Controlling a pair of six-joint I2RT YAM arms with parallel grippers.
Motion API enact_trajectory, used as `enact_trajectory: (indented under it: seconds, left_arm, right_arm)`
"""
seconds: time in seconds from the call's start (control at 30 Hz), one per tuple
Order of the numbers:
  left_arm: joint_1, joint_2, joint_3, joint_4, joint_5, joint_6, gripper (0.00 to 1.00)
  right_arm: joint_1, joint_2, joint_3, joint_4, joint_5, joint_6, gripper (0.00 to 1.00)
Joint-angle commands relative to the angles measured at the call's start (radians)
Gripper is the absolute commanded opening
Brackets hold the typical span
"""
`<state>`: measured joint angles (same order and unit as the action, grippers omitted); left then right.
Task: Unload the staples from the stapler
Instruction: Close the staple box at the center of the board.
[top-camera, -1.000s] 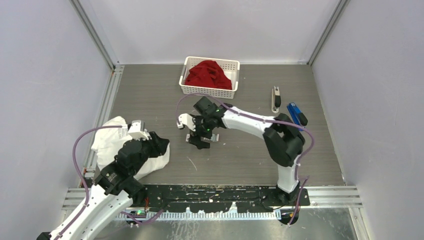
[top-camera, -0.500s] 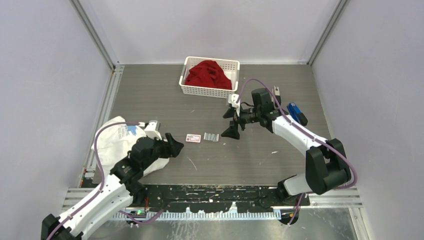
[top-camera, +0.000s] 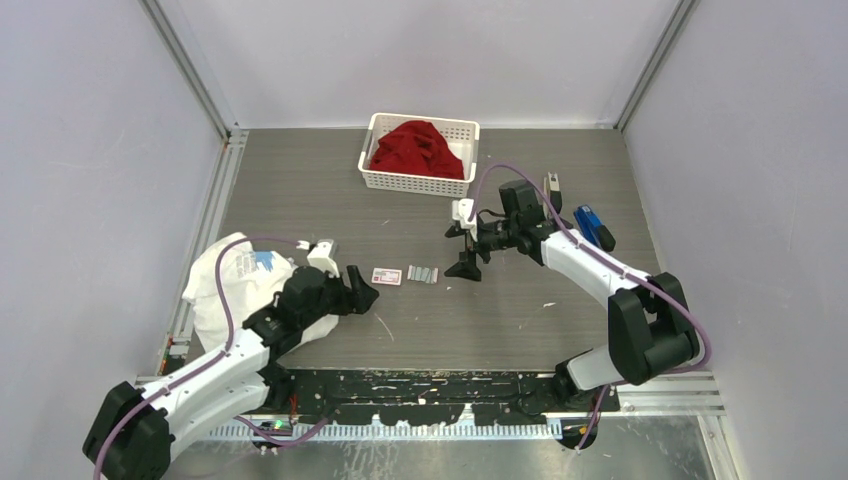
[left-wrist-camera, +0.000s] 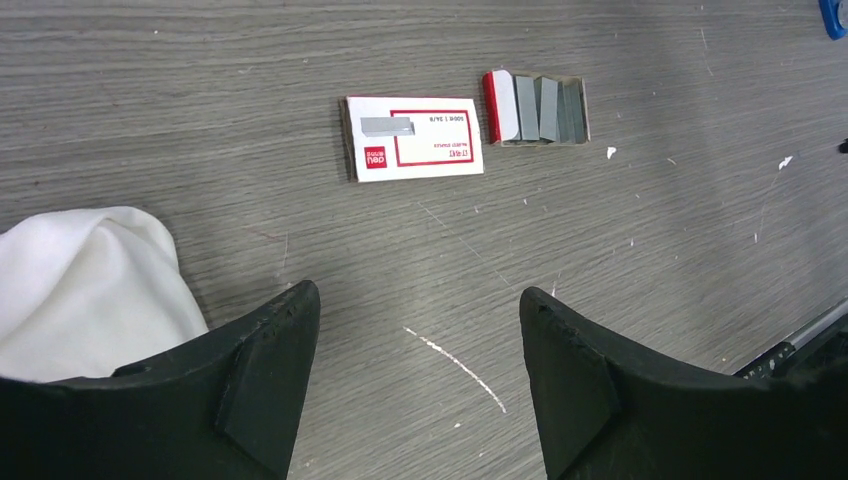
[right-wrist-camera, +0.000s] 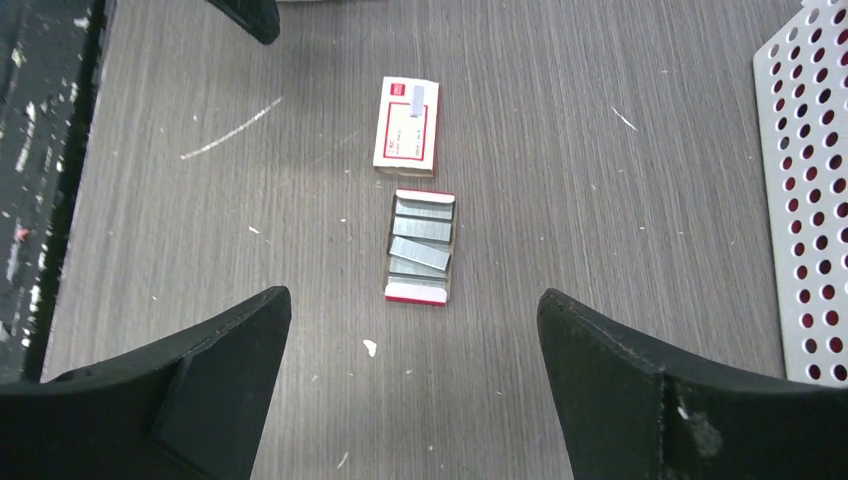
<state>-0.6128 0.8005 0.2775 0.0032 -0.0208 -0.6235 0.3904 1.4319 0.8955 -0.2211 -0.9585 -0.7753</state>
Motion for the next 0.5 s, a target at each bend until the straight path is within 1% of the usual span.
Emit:
enact_trajectory:
  seconds: [0.0,0.13,0.47]
  left_arm:
    - [0.004,-0.003,0.0,0.095,0.004,0.011,0.73]
    - [0.004,-0.02,-0.006,0.095,-0.005,0.011,0.73]
    - [0.004,-0.031,-0.015,0.098,-0.011,0.01,0.73]
  right_arm:
    - [0.026,0.011,0.004,-0.026,0.056,-0.139,0.97]
    - [0.04,0.019,0.002,-0.019,0.092,-0.152,0.97]
    - [0.053,0.042,0.008,-0.03,0.108,-0.165,0.97]
